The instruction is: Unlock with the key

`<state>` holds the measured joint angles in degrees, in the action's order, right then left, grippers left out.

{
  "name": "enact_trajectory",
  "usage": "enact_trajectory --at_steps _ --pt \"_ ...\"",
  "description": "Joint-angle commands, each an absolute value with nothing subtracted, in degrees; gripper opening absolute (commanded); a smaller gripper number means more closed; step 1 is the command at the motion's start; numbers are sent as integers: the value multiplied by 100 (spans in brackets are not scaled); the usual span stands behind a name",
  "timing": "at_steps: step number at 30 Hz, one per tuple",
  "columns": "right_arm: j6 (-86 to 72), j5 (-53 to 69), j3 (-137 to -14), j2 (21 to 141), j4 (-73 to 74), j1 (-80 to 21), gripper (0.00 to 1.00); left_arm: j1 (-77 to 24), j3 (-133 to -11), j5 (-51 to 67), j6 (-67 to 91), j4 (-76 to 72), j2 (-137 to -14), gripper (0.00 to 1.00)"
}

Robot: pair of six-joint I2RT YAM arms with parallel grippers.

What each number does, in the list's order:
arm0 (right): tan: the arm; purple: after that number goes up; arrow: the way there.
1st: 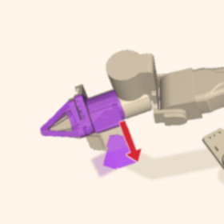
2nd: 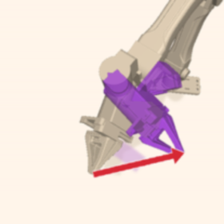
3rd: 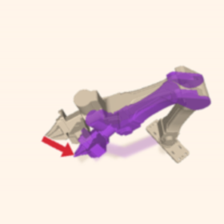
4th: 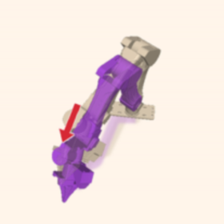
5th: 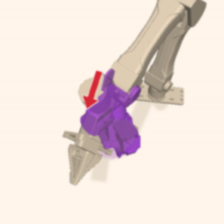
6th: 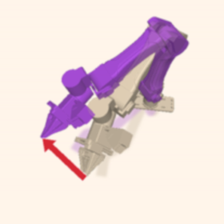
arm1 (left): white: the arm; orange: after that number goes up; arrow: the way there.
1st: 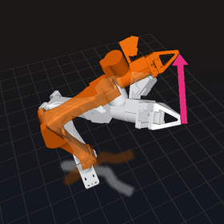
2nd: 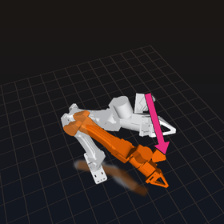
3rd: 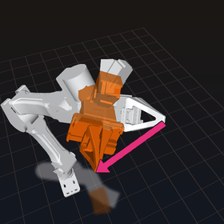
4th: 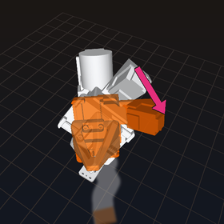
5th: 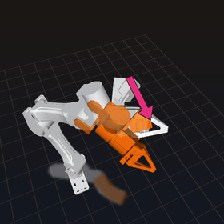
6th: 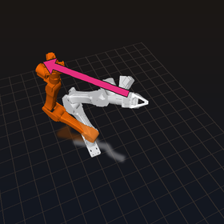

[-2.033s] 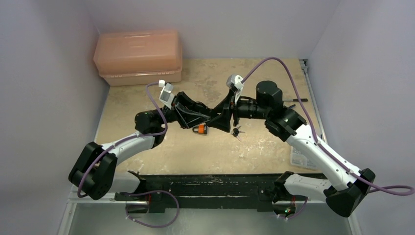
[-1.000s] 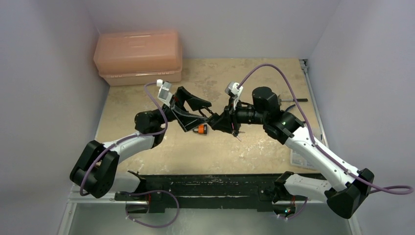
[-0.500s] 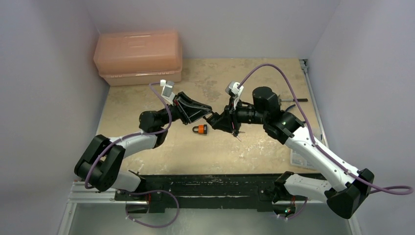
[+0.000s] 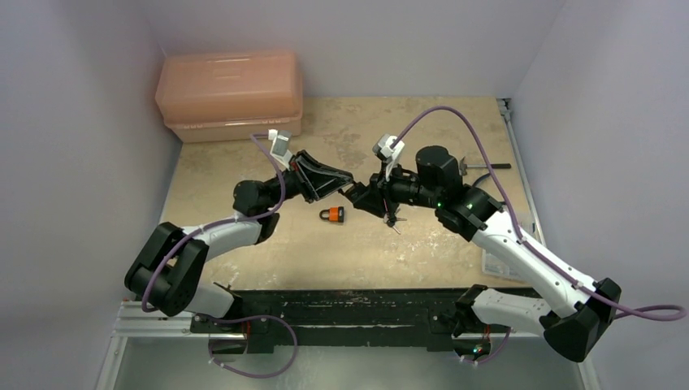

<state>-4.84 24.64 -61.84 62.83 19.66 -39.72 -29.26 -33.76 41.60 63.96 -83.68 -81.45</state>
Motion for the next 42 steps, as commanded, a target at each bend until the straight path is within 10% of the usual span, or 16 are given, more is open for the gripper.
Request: enact_trajectory --at_steps 1,9,16,23,42 --pt "-628 861 -6372 6202 1382 -3994 0 -2900 -3616 4017 6037 -8213 -8121 0" --pt "-865 -1666 -6315 6689 1308 -4684 0 -2900 -4045 3491 5039 -5593 -8104 2" --pt "-1232 -2058 -6147 6978 1184 -4799 0 -2895 -4808 3184 4303 -3318 -8249 46" --pt "-1513 -1573 -5928 6992 1071 -4799 0 -2838 -5016 3524 4327 -3071 -8261 69" --pt "-1953 -370 -6085 6189 1078 -4282 0 -2150 -4723 4851 4893 -4958 -7707 62"
